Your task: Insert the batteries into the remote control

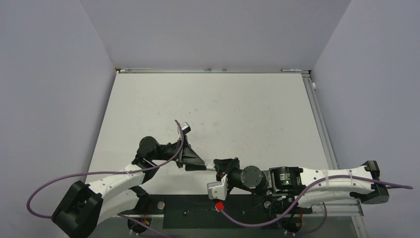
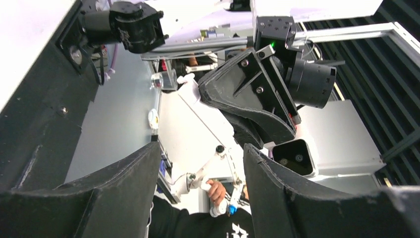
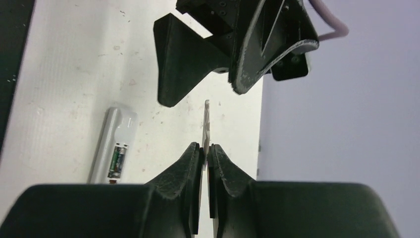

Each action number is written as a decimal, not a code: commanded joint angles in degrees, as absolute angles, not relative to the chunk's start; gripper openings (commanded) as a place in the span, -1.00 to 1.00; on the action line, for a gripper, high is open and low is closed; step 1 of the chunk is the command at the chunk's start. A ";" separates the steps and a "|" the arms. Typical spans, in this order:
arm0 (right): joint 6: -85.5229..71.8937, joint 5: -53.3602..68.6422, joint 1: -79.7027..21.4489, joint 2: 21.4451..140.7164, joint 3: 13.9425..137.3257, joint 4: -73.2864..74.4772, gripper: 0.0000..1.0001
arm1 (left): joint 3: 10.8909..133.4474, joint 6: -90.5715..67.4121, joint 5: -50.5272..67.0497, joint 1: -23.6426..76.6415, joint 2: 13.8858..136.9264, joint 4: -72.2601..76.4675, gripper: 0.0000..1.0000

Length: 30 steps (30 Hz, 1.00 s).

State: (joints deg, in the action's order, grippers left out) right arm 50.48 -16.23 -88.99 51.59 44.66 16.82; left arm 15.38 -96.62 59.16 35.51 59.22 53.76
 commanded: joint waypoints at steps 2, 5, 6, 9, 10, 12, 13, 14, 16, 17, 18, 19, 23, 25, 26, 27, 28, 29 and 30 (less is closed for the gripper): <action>35.31 -16.39 -88.48 51.03 48.32 20.62 -0.83 | 20.33 -84.49 58.95 32.56 54.10 38.21 0.17; 27.27 -14.89 -86.20 52.78 50.97 23.61 -0.83 | 23.90 -76.12 57.77 31.81 51.64 26.59 0.17; 24.80 -13.84 -84.98 53.39 51.70 24.37 -0.83 | 25.22 -72.50 56.88 31.47 50.73 22.07 0.16; 17.93 -8.88 -79.13 55.26 53.63 26.54 -0.83 | 28.80 -64.12 55.20 30.88 49.39 11.16 0.15; 16.40 -6.92 -77.47 55.57 53.96 26.96 -0.83 | 29.59 -62.46 54.87 30.78 49.13 8.95 0.15; 13.89 -3.66 -75.23 55.68 54.27 27.14 -0.83 | 30.96 -59.34 54.01 30.68 48.75 5.17 0.15; 12.63 -1.85 -74.15 55.78 54.38 27.18 -0.83 | 31.54 -57.73 53.54 30.60 48.56 3.77 0.15; 11.32 0.99 -72.73 55.99 54.54 27.34 -0.83 | 32.23 -55.99 52.99 30.59 48.33 1.86 0.15; 8.42 6.15 -69.10 56.67 55.02 28.03 -0.83 | 33.70 -50.75 50.45 30.59 47.46 -4.23 0.12; 6.24 9.32 -66.77 57.21 55.33 28.63 -0.83 | 34.34 -48.87 48.71 30.59 46.57 -6.87 0.11; 4.61 12.48 -64.57 57.90 55.63 29.15 -0.83 | 34.48 -47.58 47.98 30.59 46.02 -7.79 0.10; 3.27 15.64 -62.52 58.55 55.87 29.71 -0.83 | 34.60 -46.53 47.53 30.59 45.61 -8.46 0.10; -1.28 28.33 -55.94 61.15 55.88 30.69 -0.83 | 34.86 -43.71 47.10 30.67 45.90 -10.00 0.08; -4.07 33.92 -53.71 62.44 55.45 30.03 -0.83 | 35.21 -42.47 47.72 30.82 46.54 -10.48 0.07; -5.31 36.45 -52.83 63.22 55.38 29.70 -0.83 | 35.50 -41.62 47.94 30.92 46.77 -10.97 0.07; -6.45 39.23 -52.08 64.09 55.37 29.71 -0.83 | 35.90 -40.74 48.08 31.12 47.02 -11.77 0.07; -7.44 41.84 -51.46 64.93 55.33 29.55 -0.83 | 36.49 -39.80 48.13 31.38 47.29 -12.72 0.06; -8.59 44.25 -51.20 65.55 55.06 28.76 -0.83 | 37.08 -38.67 48.05 31.64 47.47 -13.82 0.06; -10.03 47.05 -50.96 66.10 54.51 27.57 -0.83 | 37.56 -37.92 48.00 31.90 47.54 -14.68 0.06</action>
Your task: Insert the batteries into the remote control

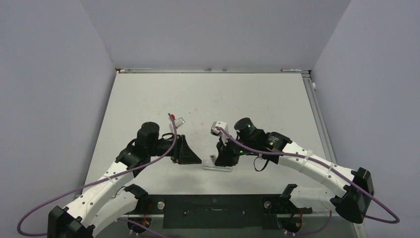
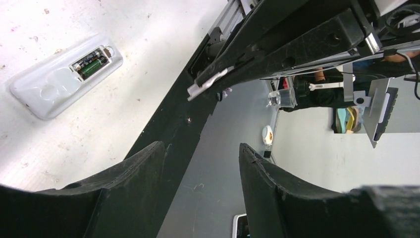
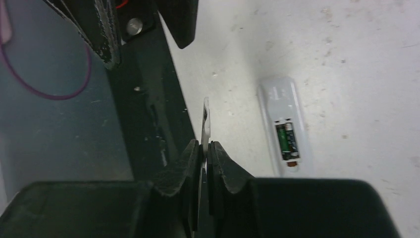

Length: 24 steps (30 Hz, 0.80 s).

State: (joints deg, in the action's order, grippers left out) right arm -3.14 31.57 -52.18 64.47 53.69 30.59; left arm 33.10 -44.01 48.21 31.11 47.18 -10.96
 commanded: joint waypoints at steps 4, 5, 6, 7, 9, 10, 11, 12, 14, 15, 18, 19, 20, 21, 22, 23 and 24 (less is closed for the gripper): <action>-14.48 54.84 -50.80 67.65 52.56 22.39 -0.83 | 38.34 -37.02 47.49 33.53 47.54 -14.88 0.06; -15.14 56.30 -50.80 67.94 52.31 21.51 -0.83 | 38.42 -37.15 47.44 34.33 47.67 -14.47 0.06; -15.98 57.23 -50.80 67.99 51.99 20.37 -0.83 | 38.53 -37.40 47.23 35.34 47.84 -13.85 0.06; -17.59 58.06 -50.80 67.95 51.59 18.71 -0.83 | 38.62 -37.69 46.24 37.16 48.15 -13.18 0.06; -19.88 59.47 -50.76 68.08 51.04 15.75 -0.83 | 38.90 -37.62 44.57 40.08 48.72 -12.69 0.06; -20.56 59.76 -50.72 68.29 50.98 14.97 -0.83 | 39.04 -37.64 43.76 41.32 49.03 -12.55 0.06; -20.82 60.00 -50.70 68.52 51.04 14.65 -0.83 | 39.10 -37.62 43.27 42.13 49.30 -12.32 0.06; -20.95 60.15 -50.71 68.79 51.13 14.60 -0.83 | 39.07 -37.68 42.96 42.58 49.45 -12.15 0.05; -21.04 60.47 -50.71 69.28 51.00 14.54 -0.83 | 38.88 -37.87 42.98 42.77 49.45 -11.85 0.03; -21.09 60.81 -50.71 69.45 50.91 14.58 -0.83 | 38.80 -37.96 43.02 42.75 49.29 -11.68 0.00; -21.10 60.91 -50.71 69.68 50.66 14.56 -0.83 | 38.46 -38.58 43.48 42.86 48.73 -10.73 -0.08; -21.03 61.01 -50.71 69.87 50.64 14.68 -0.83 | 38.41 -38.87 43.82 42.83 48.62 -10.34 -0.10; -21.07 61.05 -50.71 69.96 50.63 14.88 -0.83 | 38.24 -39.16 44.06 42.87 48.53 -9.91 -0.11; -20.99 61.07 -50.78 70.16 50.56 15.01 -0.83 | 38.11 -39.46 44.31 42.88 48.44 -9.40 -0.13; -20.87 61.13 -50.73 70.44 50.54 15.25 -0.83 | 37.96 -39.80 44.66 42.80 48.43 -8.88 -0.16; -20.79 61.24 -50.79 70.60 50.46 15.29 -0.83 | 37.81 -40.08 45.02 42.84 48.43 -8.38 -0.18; -20.78 61.24 -50.80 70.61 50.37 15.23 -0.83 | 37.74 -40.34 45.42 42.81 48.36 -7.97 -0.21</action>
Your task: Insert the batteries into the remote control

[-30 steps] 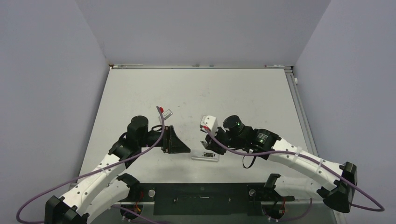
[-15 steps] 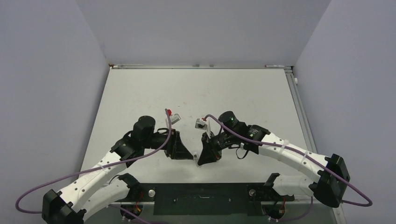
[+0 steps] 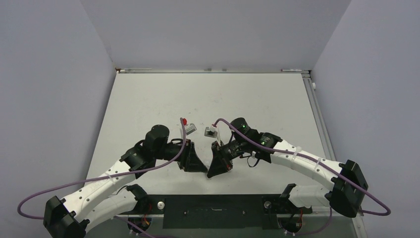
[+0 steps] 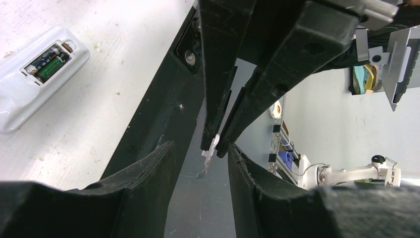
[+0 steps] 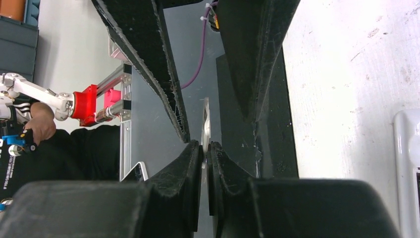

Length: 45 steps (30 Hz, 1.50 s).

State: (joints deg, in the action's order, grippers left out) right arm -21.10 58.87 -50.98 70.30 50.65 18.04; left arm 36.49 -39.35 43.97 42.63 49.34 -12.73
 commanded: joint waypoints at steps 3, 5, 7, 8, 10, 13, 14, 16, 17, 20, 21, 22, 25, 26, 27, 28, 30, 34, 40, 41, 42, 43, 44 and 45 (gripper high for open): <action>-20.66 61.38 -50.80 70.62 50.19 15.39 -0.83 | 37.55 -41.13 46.49 42.85 48.10 -6.83 -0.32; -20.57 61.43 -50.80 70.43 50.19 15.54 -0.83 | 37.26 -41.88 47.31 42.87 48.08 -5.50 -0.43; -20.42 61.44 -50.80 70.29 50.26 15.75 -0.83 | 36.95 -42.42 47.98 42.87 48.23 -4.52 -0.53; -20.31 61.44 -50.80 70.17 50.35 15.92 -0.83 | 36.80 -42.71 48.37 42.88 48.29 -3.98 -0.58; -19.98 61.31 -50.71 70.19 50.49 16.22 -0.83 | 36.45 -43.26 49.22 42.89 48.49 -2.92 -0.73; -19.79 61.00 -50.71 70.03 50.54 16.47 -0.83 | 35.92 -43.80 51.13 42.82 48.90 -1.59 -0.98; -19.83 60.92 -50.71 69.94 50.54 16.46 -0.83 | 35.72 -43.92 51.46 42.87 49.01 -1.43 -1.00; -19.99 60.89 -50.71 69.66 50.54 16.25 -0.83 | 35.52 -43.88 51.60 42.89 49.10 -1.55 -1.00; -20.05 60.78 -50.67 69.51 50.60 16.17 -0.83 | 35.43 -43.67 51.55 42.84 49.19 -1.83 -1.00; -20.17 60.80 -50.54 69.22 50.71 16.17 -0.83 | 35.25 -42.95 51.32 42.86 49.18 -2.67 -1.00; -20.20 60.70 -50.53 68.97 50.71 16.22 -0.83 | 35.12 -42.70 50.87 42.88 48.95 -2.94 -1.00; -20.13 60.59 -50.47 68.79 50.71 16.40 -0.83 | 35.01 -42.58 50.35 42.85 48.76 -3.09 -1.00; -19.92 58.37 -50.22 67.64 50.80 17.14 -0.73 | 35.07 -42.12 47.72 42.89 47.94 -4.40 -1.00; -19.62 57.10 -50.15 66.84 50.80 17.51 -0.64 | 34.95 -42.02 46.05 42.81 47.58 -4.89 -1.00; -19.40 55.51 -50.08 65.85 50.73 17.76 -0.58 | 34.72 -42.10 44.35 42.78 47.10 -5.28 -1.00; -19.28 53.67 -49.80 64.55 50.59 17.96 -0.50 | 34.27 -42.55 42.68 42.80 46.66 -5.30 -1.00; -19.51 49.30 -48.93 61.88 49.95 18.54 -0.34 | 32.82 -44.37 40.33 42.65 45.97 -3.74 -1.00; -21.02 41.36 -47.58 56.75 48.36 18.85 -0.15 | 30.49 -48.68 35.20 42.62 45.23 -1.71 -1.00; -22.19 34.03 -47.59 53.79 47.78 20.86 -0.10 | 25.31 -58.83 29.28 42.60 43.53 6.52 -1.00; -22.56 31.74 -47.98 53.55 47.67 21.21 -0.12 | 24.57 -60.42 28.58 42.58 43.23 7.67 -1.00; -22.65 28.91 -48.75 53.14 47.45 21.62 -0.15 | 23.75 -61.64 27.62 42.62 42.98 8.18 -1.00; -22.43 25.75 -50.74 52.26 47.20 21.57 -0.17 | 23.47 -62.33 26.59 42.63 42.68 7.95 -1.00; -22.22 22.73 -52.72 51.66 47.05 21.28 -0.17 | 23.20 -63.04 25.45 42.63 42.51 7.76 -1.00; -21.84 19.13 -55.19 51.12 46.83 21.01 -0.17 | 22.94 -63.98 24.77 42.63 42.34 7.81 -1.00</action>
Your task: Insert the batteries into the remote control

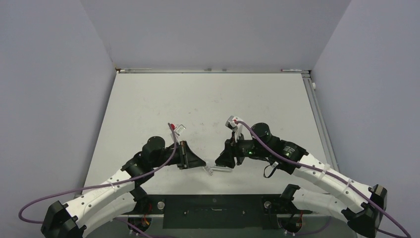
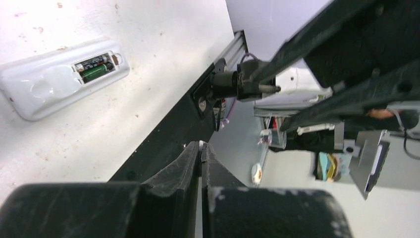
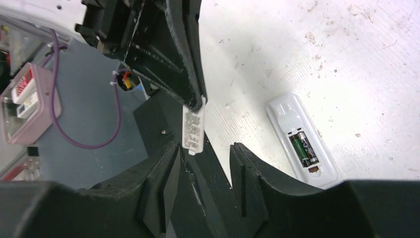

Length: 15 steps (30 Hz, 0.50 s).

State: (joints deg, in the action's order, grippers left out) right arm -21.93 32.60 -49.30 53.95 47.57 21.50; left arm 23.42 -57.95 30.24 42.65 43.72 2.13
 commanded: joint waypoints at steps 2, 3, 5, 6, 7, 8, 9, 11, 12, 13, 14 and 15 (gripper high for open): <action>-21.34 13.44 -59.49 50.42 46.41 20.25 -0.15 | 22.36 -66.35 23.78 42.56 42.00 8.10 -1.00; -21.10 11.82 -60.77 50.37 46.14 19.77 -0.14 | 22.00 -67.33 23.17 42.60 41.75 8.32 -1.00; -21.08 9.95 -62.38 50.79 45.69 19.00 -0.10 | 21.14 -69.51 22.01 42.63 40.94 8.85 -1.00; -21.09 9.06 -62.95 51.21 45.44 18.72 -0.09 | 20.79 -70.39 21.37 42.63 40.32 8.87 -1.00; -21.03 8.12 -63.39 51.60 45.34 18.39 -0.08 | 20.48 -71.13 20.82 42.63 39.91 8.92 -1.00; -20.89 7.57 -63.97 52.12 45.32 18.11 -0.07 | 20.19 -71.67 20.53 42.56 39.64 8.92 -1.00; -20.72 6.77 -64.44 52.86 45.44 18.11 -0.06 | 20.06 -72.13 20.27 42.48 39.43 8.77 -1.00; -20.21 5.03 -65.50 54.57 46.37 18.47 -0.05 | 19.97 -72.81 20.08 42.51 39.25 8.62 -1.00; -19.82 4.46 -65.96 55.48 46.79 18.75 -0.04 | 19.89 -73.37 19.97 42.53 39.17 8.61 -1.00; -19.45 4.00 -66.40 56.31 47.18 18.74 -0.04 | 19.79 -73.91 19.88 42.54 39.08 8.68 -1.00; -19.23 3.71 -66.82 57.00 47.46 18.59 -0.03 | 19.78 -74.32 19.74 42.51 39.06 8.70 -1.00; -18.86 3.73 -67.28 57.51 47.60 18.21 -0.03 | 19.78 -74.66 19.69 42.49 39.08 8.62 -1.00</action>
State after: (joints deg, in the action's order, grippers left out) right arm -20.75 8.12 -65.56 55.33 45.87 20.53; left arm 19.55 -71.68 21.19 42.65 39.90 5.48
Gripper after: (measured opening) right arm 0.481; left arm 0.007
